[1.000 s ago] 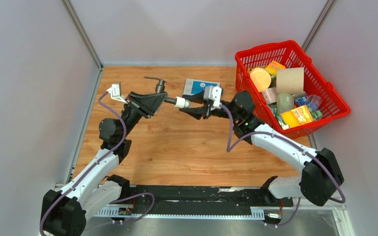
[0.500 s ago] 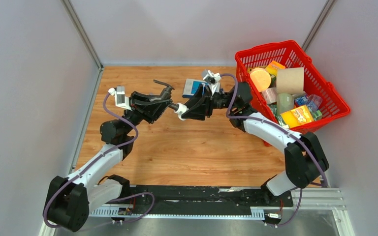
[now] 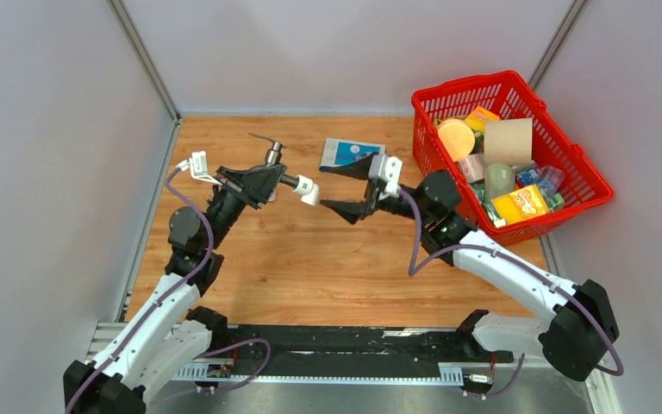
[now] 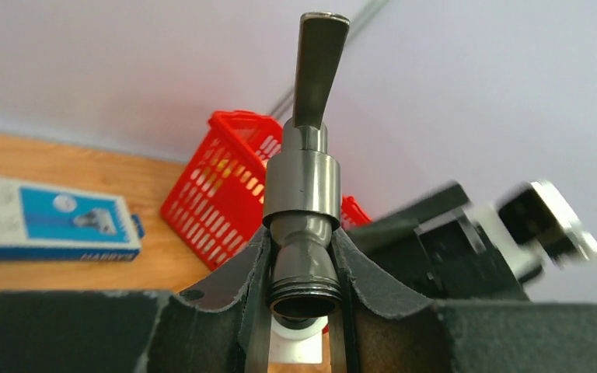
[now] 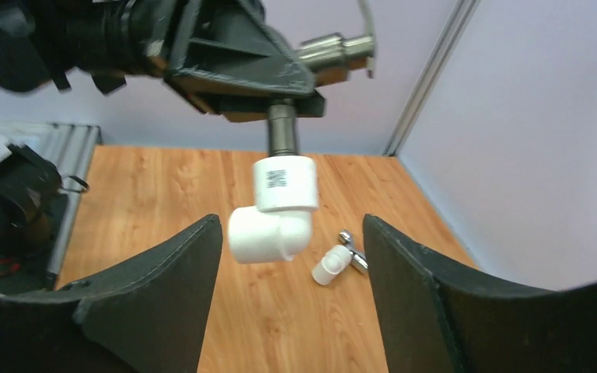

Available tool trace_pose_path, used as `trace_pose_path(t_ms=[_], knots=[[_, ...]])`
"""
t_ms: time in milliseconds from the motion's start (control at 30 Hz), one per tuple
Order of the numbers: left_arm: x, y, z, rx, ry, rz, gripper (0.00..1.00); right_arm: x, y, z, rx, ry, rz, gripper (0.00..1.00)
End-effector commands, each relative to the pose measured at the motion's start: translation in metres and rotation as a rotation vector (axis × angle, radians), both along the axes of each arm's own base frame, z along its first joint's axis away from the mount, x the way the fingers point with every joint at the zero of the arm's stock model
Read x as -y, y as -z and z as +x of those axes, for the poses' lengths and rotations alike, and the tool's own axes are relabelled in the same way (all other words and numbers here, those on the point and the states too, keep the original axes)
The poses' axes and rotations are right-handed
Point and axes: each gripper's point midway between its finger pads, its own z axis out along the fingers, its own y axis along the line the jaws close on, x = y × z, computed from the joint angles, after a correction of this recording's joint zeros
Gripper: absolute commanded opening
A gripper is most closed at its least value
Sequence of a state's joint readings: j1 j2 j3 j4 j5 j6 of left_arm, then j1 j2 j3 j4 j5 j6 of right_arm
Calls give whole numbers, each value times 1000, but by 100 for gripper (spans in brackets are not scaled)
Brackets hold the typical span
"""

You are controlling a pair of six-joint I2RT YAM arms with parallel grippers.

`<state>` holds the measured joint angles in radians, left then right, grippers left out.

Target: Install the water faucets

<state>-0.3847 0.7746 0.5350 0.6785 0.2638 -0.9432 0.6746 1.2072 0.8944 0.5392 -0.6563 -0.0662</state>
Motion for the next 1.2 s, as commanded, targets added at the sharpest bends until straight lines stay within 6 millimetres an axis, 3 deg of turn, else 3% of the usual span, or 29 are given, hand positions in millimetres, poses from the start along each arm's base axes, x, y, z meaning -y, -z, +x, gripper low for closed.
trace_pose_path(t_ms=[0, 200, 600, 733, 967, 1167], knots=[[-21, 9, 19, -251, -131, -68, 0, -4, 14, 4, 338, 199, -117, 73], [-16, 15, 21, -385, -103, -97, 0, -25, 25, -17, 543, 254, -213, 73], [-5, 11, 19, -441, -12, -176, 0, -34, 51, -11, 821, 510, -352, 78], [-2, 8, 16, -435, 7, -176, 0, -28, 47, -2, 848, 609, -319, 75], [2, 4, 11, -417, 43, -175, 0, -32, 43, 10, 822, 665, -274, 59], [1, 0, 6, -307, 43, -127, 0, -40, 33, 4, 631, 484, -195, 19]])
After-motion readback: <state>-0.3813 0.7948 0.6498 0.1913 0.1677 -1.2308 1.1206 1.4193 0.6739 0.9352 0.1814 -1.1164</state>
